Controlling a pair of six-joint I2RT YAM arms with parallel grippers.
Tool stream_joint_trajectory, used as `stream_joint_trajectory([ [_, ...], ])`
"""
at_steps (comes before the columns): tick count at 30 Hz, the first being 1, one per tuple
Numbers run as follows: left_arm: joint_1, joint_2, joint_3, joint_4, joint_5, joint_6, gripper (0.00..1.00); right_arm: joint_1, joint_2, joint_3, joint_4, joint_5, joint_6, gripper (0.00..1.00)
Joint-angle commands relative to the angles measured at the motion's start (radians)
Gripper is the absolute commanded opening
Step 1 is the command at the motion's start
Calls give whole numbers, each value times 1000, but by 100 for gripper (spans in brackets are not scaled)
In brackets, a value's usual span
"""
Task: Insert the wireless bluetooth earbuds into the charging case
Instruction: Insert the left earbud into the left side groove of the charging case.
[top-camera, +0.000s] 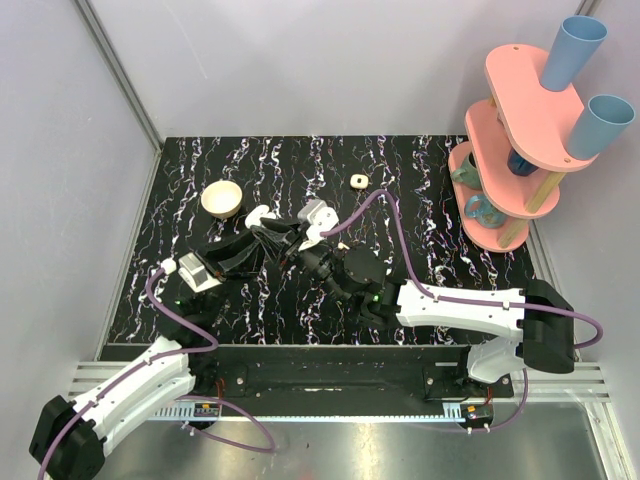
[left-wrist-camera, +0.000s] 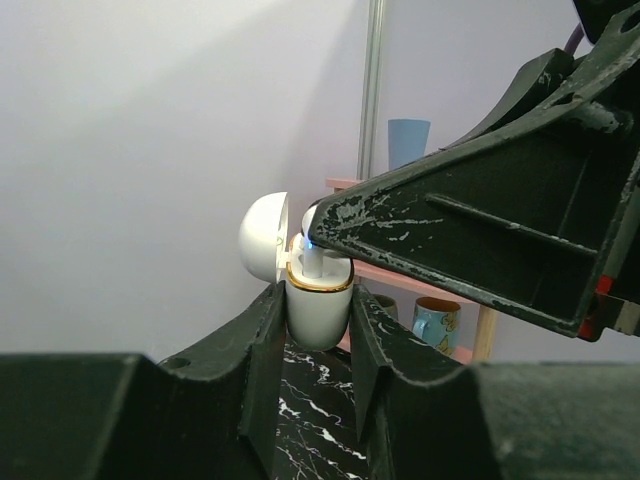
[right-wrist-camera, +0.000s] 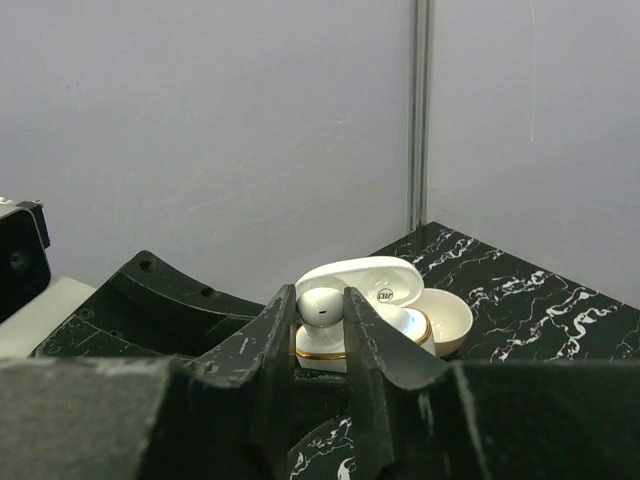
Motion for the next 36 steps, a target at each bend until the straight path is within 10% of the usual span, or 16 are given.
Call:
stream_joint_trajectory([
  [1,-1,-11,8,109,-20,7,0,3,-27,30,-49,26,-22,32],
  [27,-3,-5,3,91,0,36,0,3,-124,67,-56,-37,-2,52],
  [36,-6,55,5,101,80,36,0,-7,-124,213,-355,247,-21,54],
])
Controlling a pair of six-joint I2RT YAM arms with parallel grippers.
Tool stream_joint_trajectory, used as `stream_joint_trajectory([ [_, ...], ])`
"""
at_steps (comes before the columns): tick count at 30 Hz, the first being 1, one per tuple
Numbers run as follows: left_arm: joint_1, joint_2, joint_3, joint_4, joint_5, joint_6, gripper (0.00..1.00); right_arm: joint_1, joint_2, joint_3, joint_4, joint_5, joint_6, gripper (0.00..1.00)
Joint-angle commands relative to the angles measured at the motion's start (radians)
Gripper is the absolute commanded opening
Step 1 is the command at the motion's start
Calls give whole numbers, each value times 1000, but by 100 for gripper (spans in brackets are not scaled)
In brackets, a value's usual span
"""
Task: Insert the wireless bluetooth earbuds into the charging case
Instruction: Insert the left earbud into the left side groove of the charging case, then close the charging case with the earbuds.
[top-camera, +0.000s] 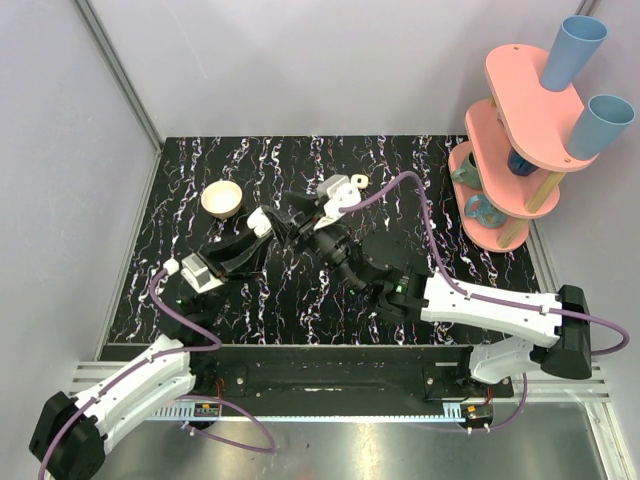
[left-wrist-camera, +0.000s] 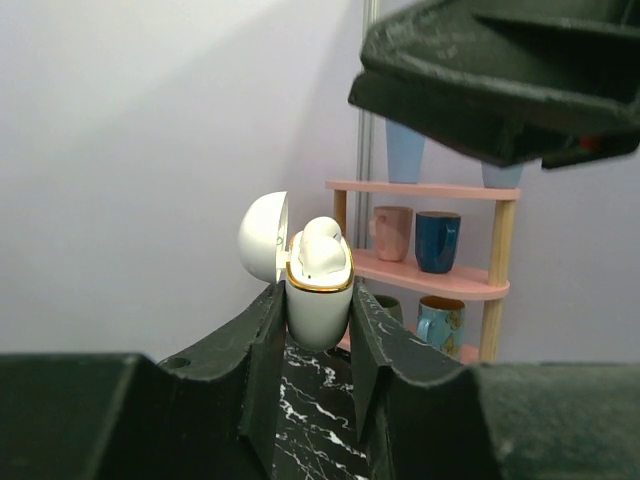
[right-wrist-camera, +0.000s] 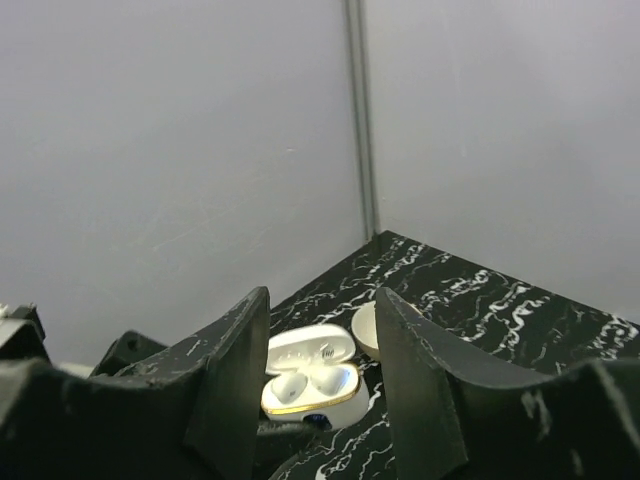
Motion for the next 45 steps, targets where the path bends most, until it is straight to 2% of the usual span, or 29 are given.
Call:
stream_joint_trajectory([
  [1,-4,36,17,68,76,15,0,-17,-34,94,-161,156,12,54],
  [6,-10,52,43,23,148,38,0,-127,-64,172,-425,92,173,55],
  [9,-23,58,55,19,184,52,0,-201,-70,217,-566,-32,256,56],
  [11,-27,61,71,2,237,68,0,-230,-78,223,-623,-130,305,56],
  [14,-44,72,95,-29,292,99,0,-243,-81,226,-654,-196,321,57],
  [20,-75,85,106,-1,377,151,0,-252,-41,286,-760,-273,339,59],
  [34,-107,70,175,-138,432,237,0,-257,-57,243,-757,-332,354,61],
  [45,-129,98,201,-145,428,289,0,-257,-55,215,-741,-324,341,61],
])
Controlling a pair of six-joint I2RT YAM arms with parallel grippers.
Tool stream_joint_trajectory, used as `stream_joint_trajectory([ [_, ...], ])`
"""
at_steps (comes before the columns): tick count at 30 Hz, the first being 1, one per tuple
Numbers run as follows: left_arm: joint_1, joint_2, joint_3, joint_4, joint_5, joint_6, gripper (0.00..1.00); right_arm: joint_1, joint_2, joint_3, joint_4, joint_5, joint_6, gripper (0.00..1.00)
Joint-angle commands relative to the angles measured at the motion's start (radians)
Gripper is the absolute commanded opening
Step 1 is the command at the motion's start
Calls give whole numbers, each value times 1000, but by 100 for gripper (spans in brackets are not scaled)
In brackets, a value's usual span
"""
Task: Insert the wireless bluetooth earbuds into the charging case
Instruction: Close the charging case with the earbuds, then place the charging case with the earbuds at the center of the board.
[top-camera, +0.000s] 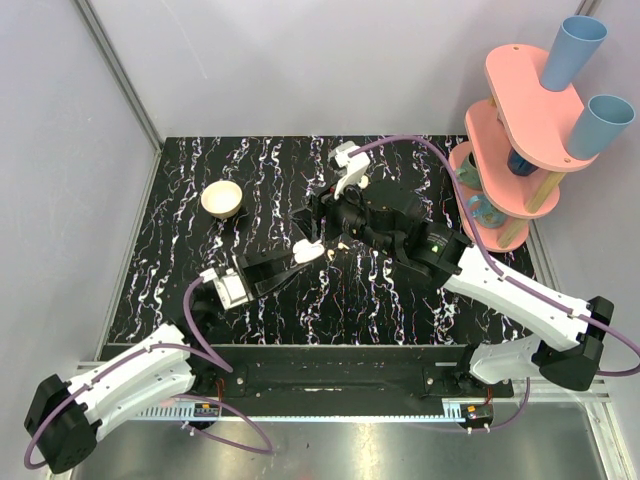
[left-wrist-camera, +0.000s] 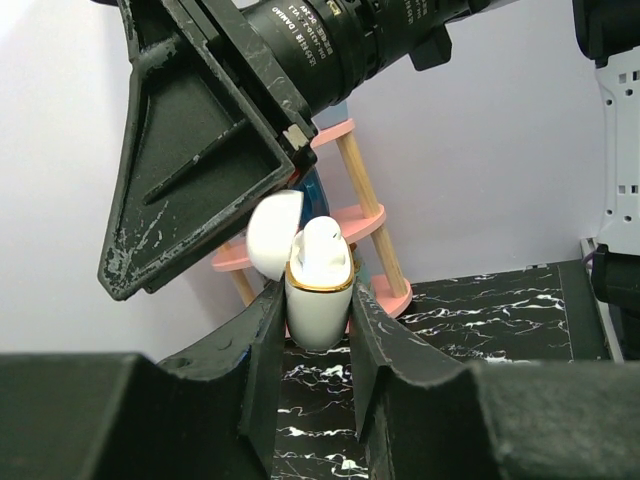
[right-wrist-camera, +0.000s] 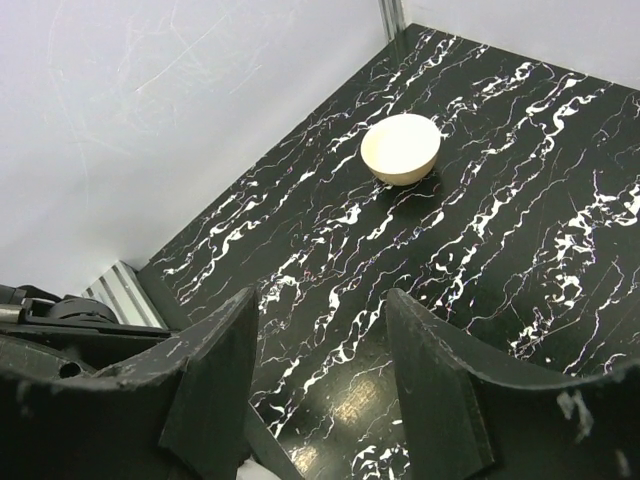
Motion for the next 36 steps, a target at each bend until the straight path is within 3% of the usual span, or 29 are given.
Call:
stream_joint_trajectory([
  [1,-6,14,57,22,21,51,0,-6,-10,-4,22,-5,-13,62],
  [10,-8,3,39,59,-53,47,0,-6,-33,-33,15,-16,-5,61],
  [15,-8,3,52,17,-149,-33,0,-6,-57,-69,22,145,-5,66],
  [19,-8,0,65,-65,-306,-158,0,-17,-112,-119,27,367,24,72],
  [22,-8,-6,109,-238,-500,-316,0,-38,-167,-171,62,405,41,74],
  [28,-3,37,151,-342,-594,-358,0,-81,-263,-268,91,448,70,76],
  [33,85,78,132,-342,-541,-505,7,-106,-306,-328,85,416,107,77],
  [36,185,109,100,-316,-426,-621,4,-113,-321,-363,85,396,139,77],
])
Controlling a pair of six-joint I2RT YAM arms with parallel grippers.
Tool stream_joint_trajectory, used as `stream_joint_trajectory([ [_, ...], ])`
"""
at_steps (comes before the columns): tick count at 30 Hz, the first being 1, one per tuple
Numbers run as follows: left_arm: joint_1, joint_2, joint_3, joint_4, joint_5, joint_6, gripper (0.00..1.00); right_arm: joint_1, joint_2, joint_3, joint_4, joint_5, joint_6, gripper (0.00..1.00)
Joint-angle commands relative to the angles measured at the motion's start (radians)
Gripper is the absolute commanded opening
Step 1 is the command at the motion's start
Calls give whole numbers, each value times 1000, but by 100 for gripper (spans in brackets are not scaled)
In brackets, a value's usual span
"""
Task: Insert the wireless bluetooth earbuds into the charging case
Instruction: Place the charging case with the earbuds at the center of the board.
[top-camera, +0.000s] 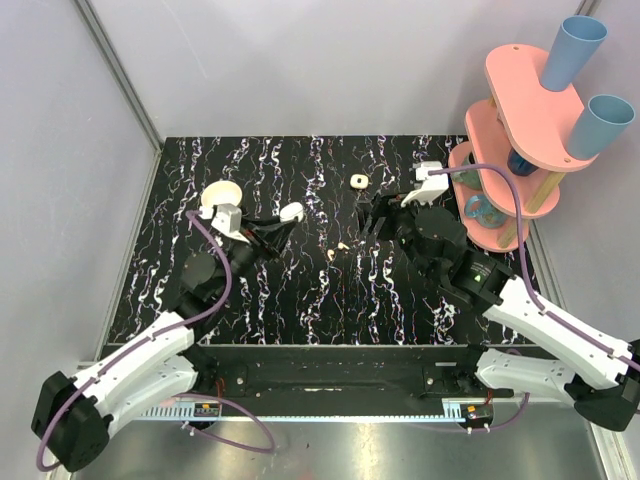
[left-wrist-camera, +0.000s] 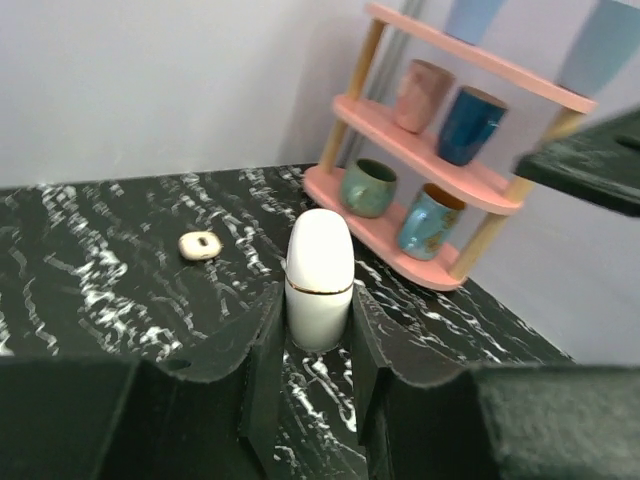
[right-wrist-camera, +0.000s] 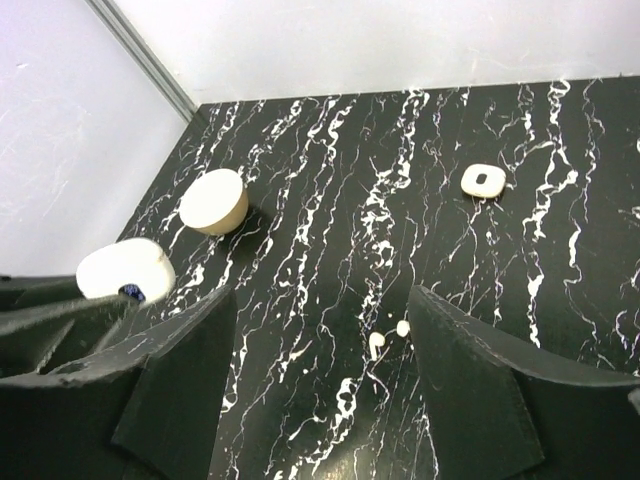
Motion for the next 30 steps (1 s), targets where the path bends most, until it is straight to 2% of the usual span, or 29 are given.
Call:
stream_joint_trajectory([
  [1,132,37,-24,65,122,-224,0,-18,-26,-44,33,-18,59,77],
  [6,284,85,-111,167,208,-400,0,-35,-9,-49,25,-75,70,77],
  [10,351,137,-128,176,259,-457,0,-47,19,-42,21,-120,79,77],
  [18,388,200,-214,193,233,-560,0,-52,69,-24,22,-172,101,77],
  [30,393,244,-256,56,72,-544,0,-60,88,-22,22,-195,102,77],
])
